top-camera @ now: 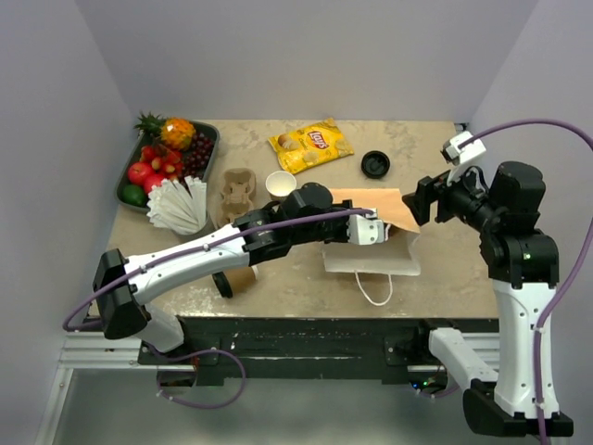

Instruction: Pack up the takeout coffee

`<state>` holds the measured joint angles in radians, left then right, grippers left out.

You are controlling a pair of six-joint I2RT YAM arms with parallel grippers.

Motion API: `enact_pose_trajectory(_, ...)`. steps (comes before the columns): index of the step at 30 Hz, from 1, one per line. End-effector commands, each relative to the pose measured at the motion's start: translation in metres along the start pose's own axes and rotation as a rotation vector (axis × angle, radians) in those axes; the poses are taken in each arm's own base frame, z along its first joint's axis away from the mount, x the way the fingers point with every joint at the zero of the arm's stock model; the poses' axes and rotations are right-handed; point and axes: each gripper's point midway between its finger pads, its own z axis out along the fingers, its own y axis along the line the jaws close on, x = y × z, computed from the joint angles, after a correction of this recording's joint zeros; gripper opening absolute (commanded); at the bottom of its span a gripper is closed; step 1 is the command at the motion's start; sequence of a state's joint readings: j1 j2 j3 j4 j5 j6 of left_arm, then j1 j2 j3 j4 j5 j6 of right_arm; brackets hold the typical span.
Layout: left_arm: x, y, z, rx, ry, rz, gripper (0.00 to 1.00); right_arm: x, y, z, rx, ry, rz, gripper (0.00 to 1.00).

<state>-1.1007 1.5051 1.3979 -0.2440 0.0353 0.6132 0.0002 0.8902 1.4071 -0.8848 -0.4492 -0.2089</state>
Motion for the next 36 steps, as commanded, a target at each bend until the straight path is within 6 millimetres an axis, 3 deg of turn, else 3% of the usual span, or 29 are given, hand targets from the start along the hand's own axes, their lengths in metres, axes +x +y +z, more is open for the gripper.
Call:
enact_pose_trajectory(1, 0.011, -0.025, 0.016, 0.080, -0.007, -0.001, 0.00, -0.001, -0.005, 0.016, -0.018, -0.009, -0.023, 0.75)
enact_pose_trajectory(5, 0.017, -0.039, 0.020, 0.119, 0.005, -0.060, 0.00, -0.001, -0.008, 0.025, -0.028, -0.009, -0.024, 0.75)
enact_pose_trajectory(9, 0.012, -0.032, 0.022, 0.097, 0.003, -0.081, 0.00, -0.009, -0.014, 0.031, -0.014, -0.029, -0.030, 0.75)
enact_pose_trajectory(13, -0.009, -0.010, 0.022, 0.064, -0.042, -0.102, 0.00, -0.030, -0.033, 0.031, 0.081, -0.063, -0.006, 0.76)
enact_pose_trajectory(15, -0.008, 0.005, 0.026, 0.063, -0.048, -0.173, 0.00, -0.042, -0.036, 0.032, 0.086, -0.076, 0.000, 0.76)
enact_pose_trajectory(16, -0.025, 0.013, 0.023, 0.092, -0.085, -0.254, 0.00, -0.055, -0.038, 0.032, 0.088, -0.094, -0.001, 0.76)
enact_pose_trajectory(17, -0.020, 0.029, 0.023, 0.087, -0.076, -0.304, 0.00, -0.062, -0.039, 0.031, 0.095, -0.107, 0.009, 0.76)
enact_pose_trajectory(18, -0.010, 0.028, 0.036, 0.116, -0.045, -0.353, 0.00, -0.078, -0.039, 0.025, 0.101, -0.143, -0.004, 0.76)
enact_pose_trajectory(19, -0.026, 0.037, 0.031, 0.145, -0.067, -0.414, 0.00, -0.084, -0.040, 0.023, 0.103, -0.155, -0.005, 0.76)
enact_pose_trajectory(20, -0.020, 0.048, 0.033, 0.144, -0.058, -0.452, 0.00, -0.092, -0.041, 0.022, 0.107, -0.175, -0.004, 0.76)
enact_pose_trajectory(21, -0.010, 0.046, 0.044, 0.170, -0.033, -0.490, 0.00, -0.101, -0.040, 0.018, 0.109, -0.199, -0.008, 0.76)
enact_pose_trajectory(22, -0.020, 0.054, 0.044, 0.173, -0.060, -0.524, 0.00, -0.105, -0.040, 0.017, 0.110, -0.209, -0.008, 0.76)
enact_pose_trajectory(24, -0.006, 0.055, 0.056, 0.188, -0.025, -0.568, 0.00, -0.111, -0.039, 0.013, 0.110, -0.225, -0.014, 0.76)
enact_pose_trajectory(25, -0.013, 0.062, 0.056, 0.185, -0.042, -0.583, 0.00, -0.112, -0.039, 0.011, 0.115, -0.230, -0.016, 0.76)
enact_pose_trajectory(32, 0.014, 0.045, 0.083, 0.225, 0.020, -0.627, 0.00, -0.111, -0.032, 0.000, 0.113, -0.265, -0.021, 0.76)
enact_pose_trajectory(36, 0.026, 0.047, 0.092, 0.247, 0.021, -0.723, 0.00, -0.114, -0.029, -0.005, 0.110, -0.285, -0.010, 0.76)
